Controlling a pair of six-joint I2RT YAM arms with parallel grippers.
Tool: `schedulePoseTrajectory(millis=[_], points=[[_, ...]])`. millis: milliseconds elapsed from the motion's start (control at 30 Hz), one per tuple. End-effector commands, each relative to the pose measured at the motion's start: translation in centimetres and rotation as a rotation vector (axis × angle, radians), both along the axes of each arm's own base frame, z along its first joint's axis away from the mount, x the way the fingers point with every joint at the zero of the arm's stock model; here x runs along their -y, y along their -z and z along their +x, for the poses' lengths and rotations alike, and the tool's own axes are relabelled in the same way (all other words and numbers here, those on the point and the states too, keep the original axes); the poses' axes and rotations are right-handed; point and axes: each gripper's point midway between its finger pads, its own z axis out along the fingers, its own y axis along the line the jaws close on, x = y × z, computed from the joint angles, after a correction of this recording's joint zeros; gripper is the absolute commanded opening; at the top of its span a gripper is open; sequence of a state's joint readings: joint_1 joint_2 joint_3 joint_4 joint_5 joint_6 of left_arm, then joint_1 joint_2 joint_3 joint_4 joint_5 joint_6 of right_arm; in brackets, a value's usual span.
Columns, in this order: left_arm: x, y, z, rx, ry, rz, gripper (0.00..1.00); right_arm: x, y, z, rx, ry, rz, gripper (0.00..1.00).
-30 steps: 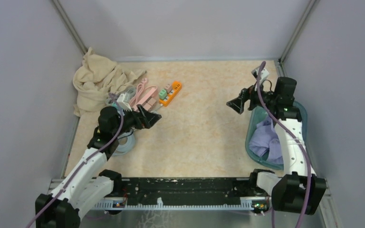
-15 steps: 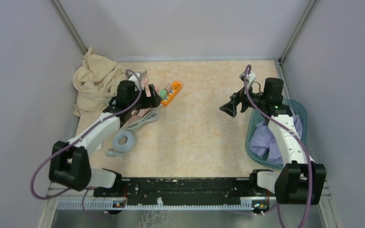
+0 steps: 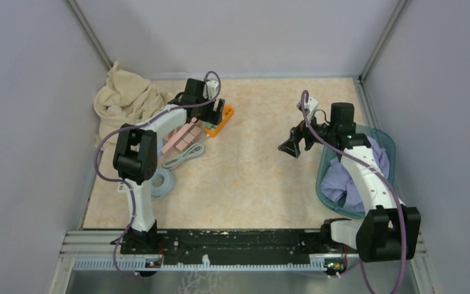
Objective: Pull the plug off the socket
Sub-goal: Move the socket to the center of the board.
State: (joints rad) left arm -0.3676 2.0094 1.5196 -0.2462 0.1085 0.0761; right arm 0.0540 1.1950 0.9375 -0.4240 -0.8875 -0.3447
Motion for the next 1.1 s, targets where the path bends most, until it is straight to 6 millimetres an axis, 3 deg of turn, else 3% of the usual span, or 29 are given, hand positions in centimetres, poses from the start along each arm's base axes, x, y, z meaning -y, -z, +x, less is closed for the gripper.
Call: schedulePoseTrajectory(millis=[0,367,500,633,800,933,1067], points=[[0.4,0.7,-0.5,-0.052,0.057,0.03,0.86,-0.7,-2.1,0.7,0.082,-0.042,-0.017,0.99],[-0.2,1.1,-1.2,-0.061,0.032,0.084,0.71,-0.8,-1.6,0.8,0.069,-0.045,-0.034,0.99],[-0.2,1.1,-1.2,-0.046,0.021,0.136,0.59,-0.8,-1.5,0.8,0.068,-0.045,-0.036,0.99],[0.0,1.0,-1.2,-0.04,0.024,0.16,0.41,-0.9,-1.4,0.8,0.066,-0.047,-0.036,0.99],[0.8,0.5,-1.8,-0.041,0.055,0.156,0.03,-0.9,-1.3,0.8,0.062,-0.047,-0.037,0.99],[3.1,-0.8,-4.2,-0.028,0.157,0.113,0.0,-1.0,-1.1,0.8,0.062,-0.053,-0.036,0.99],[6.5,-1.3,-9.3,0.018,0.34,0.068,0.0,-1.4,-0.9,0.2,0.073,-0.088,-0.024,0.99]])
